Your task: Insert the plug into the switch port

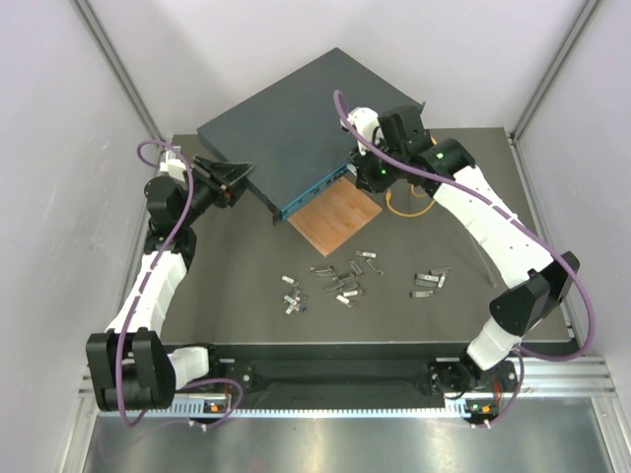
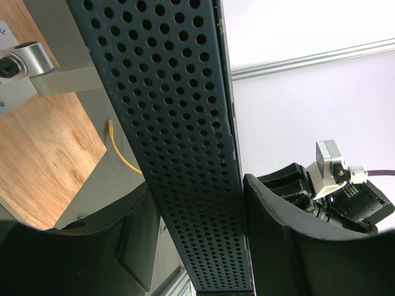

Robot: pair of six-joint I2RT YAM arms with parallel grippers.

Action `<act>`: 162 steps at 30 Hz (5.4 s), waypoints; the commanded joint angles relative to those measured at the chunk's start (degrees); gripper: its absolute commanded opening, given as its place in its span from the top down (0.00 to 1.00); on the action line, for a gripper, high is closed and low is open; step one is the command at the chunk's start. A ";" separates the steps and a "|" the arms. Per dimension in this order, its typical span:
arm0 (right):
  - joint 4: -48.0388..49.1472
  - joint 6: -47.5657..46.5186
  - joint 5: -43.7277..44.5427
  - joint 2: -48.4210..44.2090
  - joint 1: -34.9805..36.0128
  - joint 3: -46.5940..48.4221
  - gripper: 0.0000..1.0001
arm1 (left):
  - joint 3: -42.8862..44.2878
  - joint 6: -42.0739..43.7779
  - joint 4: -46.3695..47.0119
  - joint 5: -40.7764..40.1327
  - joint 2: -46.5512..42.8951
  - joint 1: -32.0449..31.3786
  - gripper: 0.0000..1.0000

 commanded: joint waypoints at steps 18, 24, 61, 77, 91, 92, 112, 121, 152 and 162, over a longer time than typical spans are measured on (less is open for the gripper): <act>4.20 3.22 -7.25 -0.67 1.25 2.55 1.00 | 1.29 5.97 4.12 -0.52 1.34 -3.76 1.00; 5.16 1.37 -6.90 -2.43 1.25 -0.08 1.00 | 1.38 5.70 4.30 -0.35 1.60 -3.76 1.00; 5.69 -1.18 -5.23 -4.37 -0.07 -1.24 1.00 | 1.64 5.79 4.47 -0.26 1.95 -3.85 1.00; 6.49 -1.70 -5.32 -0.06 -0.33 3.07 1.00 | 1.82 5.88 4.38 -0.17 2.04 -3.93 1.00; 9.03 -0.65 -8.22 3.10 -0.24 7.99 1.00 | 1.64 5.97 4.38 -0.35 2.13 -3.93 1.00; 9.73 -0.39 -8.48 3.36 -0.24 8.08 1.00 | 1.64 5.97 4.38 -0.35 2.13 -3.93 1.00; -1.07 -6.53 -9.89 -5.24 -5.08 1.05 0.44 | 2.35 6.41 4.12 -0.08 2.65 -3.93 1.00; -0.81 -3.47 -10.15 -2.62 -5.96 2.72 0.74 | 2.08 6.76 3.86 -0.08 2.22 -3.93 1.00; 11.31 5.15 -13.14 4.60 -4.90 6.25 0.90 | 2.26 6.85 3.77 0.09 2.39 -3.93 1.00; 25.99 8.22 -10.51 1.35 -4.73 -2.72 0.95 | 1.47 6.41 4.30 0.01 2.57 -3.93 1.00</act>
